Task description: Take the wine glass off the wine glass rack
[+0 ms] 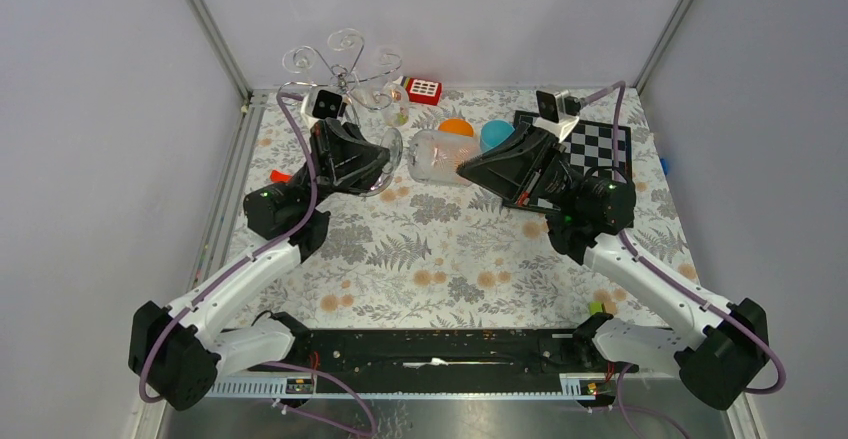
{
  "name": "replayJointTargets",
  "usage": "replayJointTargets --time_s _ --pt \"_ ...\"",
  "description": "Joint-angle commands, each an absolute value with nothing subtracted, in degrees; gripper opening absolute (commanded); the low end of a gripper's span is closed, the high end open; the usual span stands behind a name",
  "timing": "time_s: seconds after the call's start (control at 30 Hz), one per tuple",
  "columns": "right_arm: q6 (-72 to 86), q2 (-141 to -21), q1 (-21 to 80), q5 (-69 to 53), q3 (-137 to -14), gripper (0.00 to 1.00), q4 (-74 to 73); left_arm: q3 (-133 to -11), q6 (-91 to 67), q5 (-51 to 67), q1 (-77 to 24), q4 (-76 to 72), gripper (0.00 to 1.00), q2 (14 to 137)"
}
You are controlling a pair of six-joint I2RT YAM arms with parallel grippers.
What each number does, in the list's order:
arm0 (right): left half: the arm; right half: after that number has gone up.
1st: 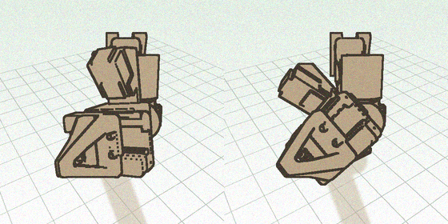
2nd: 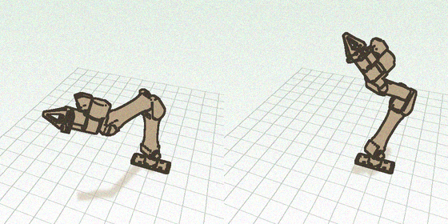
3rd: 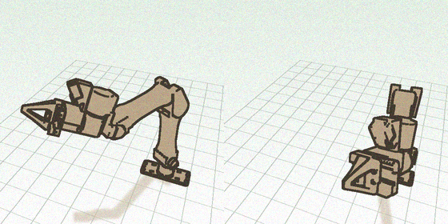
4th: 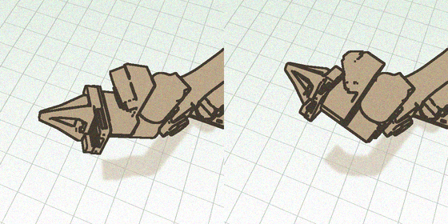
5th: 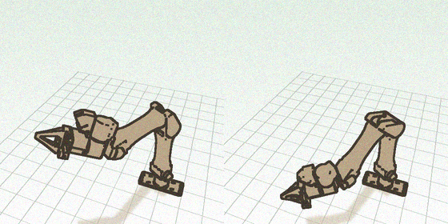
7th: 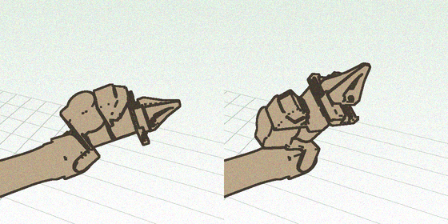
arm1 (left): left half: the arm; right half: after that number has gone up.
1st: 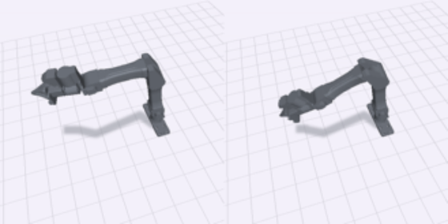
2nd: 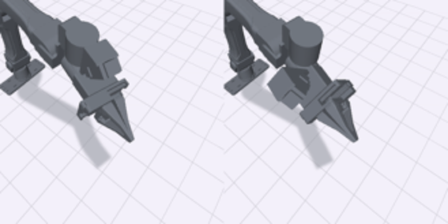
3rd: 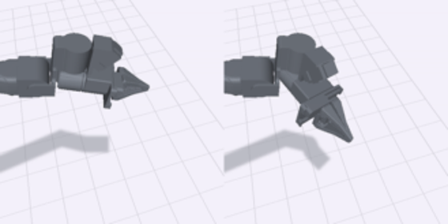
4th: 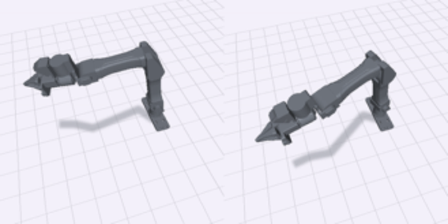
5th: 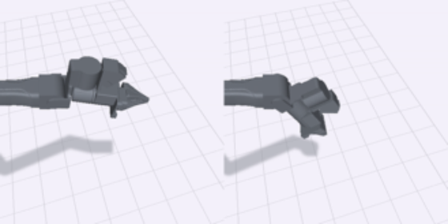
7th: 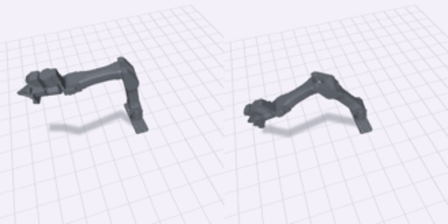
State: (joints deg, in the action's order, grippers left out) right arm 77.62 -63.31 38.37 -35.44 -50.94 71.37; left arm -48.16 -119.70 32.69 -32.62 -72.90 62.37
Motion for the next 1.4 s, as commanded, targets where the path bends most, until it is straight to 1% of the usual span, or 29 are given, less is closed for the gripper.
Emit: replayJointTargets --time_s 0.0,0.03,0.1,0.13,0.17,0.2,0.23,0.33,0.4,0.47,0.63,0.77,0.9,1.0,1.07,1.23,1.37 --pt "77.2 -63.6 39.1 -36.9 -54.7 0.04 77.5 -48.3 -118.3 31.3 -32.9 -78.6 0.01 62.4" --pt "77.2 -63.8 39.2 -36.9 -55.0 0.0 77.7 -48.1 -118.1 31.2 -32.9 -78.6 0.05 62.3" --pt "77.1 -63.8 39.2 -36.7 -55.1 0.0 77.9 -47.1 -116.9 30.2 -32.9 -79.2 0.21 62.0" --pt "76.9 -63.8 39.2 -36.5 -55.0 0.0 77.9 -46.0 -115.6 28.7 -32.9 -79.2 0.31 61.4" --pt "76.4 -63.6 39.2 -36.0 -54.8 0.0 77.8 -45.1 -113.9 27.6 -32.7 -78.3 0.47 60.6" --pt "75.1 -63.1 39.2 -35.3 -54.5 0.0 77.3 -44.3 -112.2 27.2 -32.6 -77.0 0.58 60.0" --pt "73.3 -62.2 39.2 -33.9 -54.1 0.0 74.8 -43.8 -110.3 27.3 -32.3 -75.5 0.66 59.6" --pt "65.3 -57.9 39.2 -27.4 -52.6 0.0 59.2 -41.9 -105.7 27.7 -31.6 -72.8 0.83 59.2" --pt "60.0 -55.3 39.1 -24.1 -52.8 0.0 48.5 -39.5 -103.9 27.3 -31.0 -72.5 0.91 59.2" --pt "56.2 -53.2 39.3 -22.2 -53.3 0.0 41.9 -36.8 -102.5 26.6 -30.2 -72.4 0.98 59.2" --pt "51.4 -49.6 39.2 -13.6 -53.4 0.0 26.2 -32.2 -99.6 27.3 -27.8 -70.8 0.99 59.3" --pt "47.9 -47.2 39.1 -5.0 -54.0 0.0 12.4 -31.4 -94.5 28.9 -26.5 -62.4 0.99 57.9" --pt "42.2 -48.0 39.2 1.3 -58.1 0.0 -6.2 -33.0 -83.8 28.9 -25.9 -44.2 0.99 54.0" --pt "36.6 -52.1 39.2 3.0 -63.0 0.0 -20.1 -36.9 -74.7 28.6 -25.6 -27.7 0.99 51.6" --pt "33.3 -54.7 39.2 2.0 -64.6 0.0 -26.3 -40.2 -69.0 28.5 -25.2 -18.2 0.99 50.8" --pt "28.6 -61.3 39.1 1.5 -66.5 0.0 -34.7 -47.6 -55.9 24.4 -24.8 1.4 0.99 49.8" --pt "26.6 -69.2 39.2 2.4 -68.5 0.0 -37.9 -50.7 -48.7 19.3 -24.8 10.8 0.99 48.2"
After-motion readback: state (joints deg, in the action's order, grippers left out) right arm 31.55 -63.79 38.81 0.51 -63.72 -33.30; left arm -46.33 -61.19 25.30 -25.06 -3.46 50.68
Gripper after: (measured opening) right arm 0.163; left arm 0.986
